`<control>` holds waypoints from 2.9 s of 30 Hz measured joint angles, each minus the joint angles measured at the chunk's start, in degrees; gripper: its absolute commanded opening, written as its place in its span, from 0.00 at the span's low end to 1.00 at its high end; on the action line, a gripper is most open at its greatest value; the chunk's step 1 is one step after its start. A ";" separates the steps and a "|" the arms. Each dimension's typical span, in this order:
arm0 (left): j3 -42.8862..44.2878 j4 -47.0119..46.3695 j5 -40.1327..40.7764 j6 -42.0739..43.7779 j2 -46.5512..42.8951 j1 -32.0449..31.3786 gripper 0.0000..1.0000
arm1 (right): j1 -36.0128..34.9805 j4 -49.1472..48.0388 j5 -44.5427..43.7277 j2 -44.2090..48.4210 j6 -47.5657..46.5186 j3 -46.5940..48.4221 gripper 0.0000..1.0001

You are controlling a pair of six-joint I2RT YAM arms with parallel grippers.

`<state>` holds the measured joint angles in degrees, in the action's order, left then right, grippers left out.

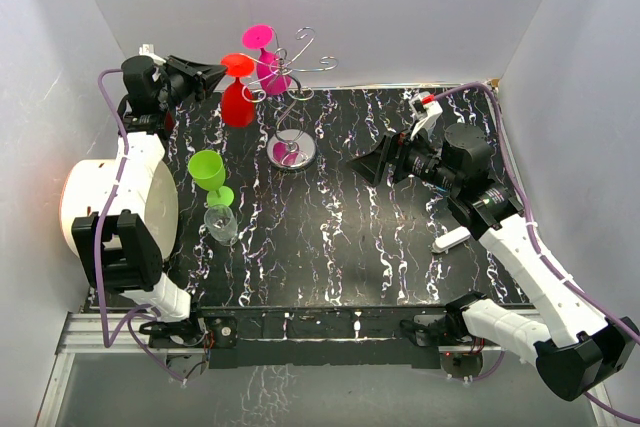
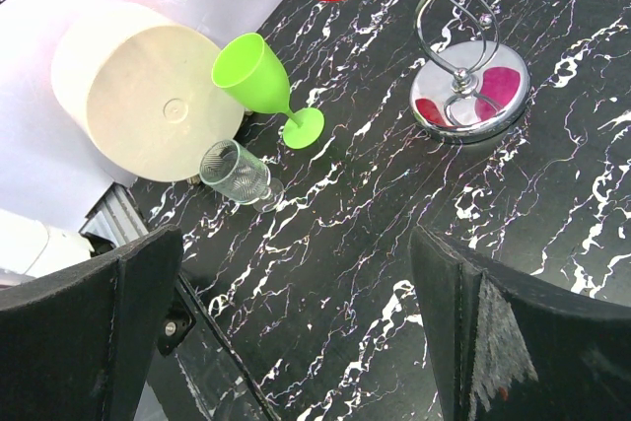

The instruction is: Take the wine glass off the wine glass rack

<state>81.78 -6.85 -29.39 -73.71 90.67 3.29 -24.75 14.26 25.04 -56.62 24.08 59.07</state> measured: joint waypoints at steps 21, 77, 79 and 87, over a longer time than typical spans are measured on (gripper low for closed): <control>1.18 0.94 0.52 -0.90 0.00 2.05 0.00 | 0.00 0.00 -0.04 0.00 -0.02 0.00 0.98; -5.35 -4.35 -10.36 -0.61 -22.88 10.84 0.00 | 0.00 -0.87 3.76 0.22 5.29 -0.72 0.98; -5.14 -13.00 -13.18 -5.31 -23.15 10.84 0.00 | 0.00 -1.79 4.68 -0.04 6.56 -0.70 0.98; -5.81 -42.97 -17.92 -22.29 -22.93 5.27 0.00 | 0.00 -9.75 9.03 -1.90 15.10 -0.52 0.98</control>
<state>75.96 -49.82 -47.31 -96.01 67.75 8.56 -24.75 4.51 34.06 -58.52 39.18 58.54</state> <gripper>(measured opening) 0.012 0.983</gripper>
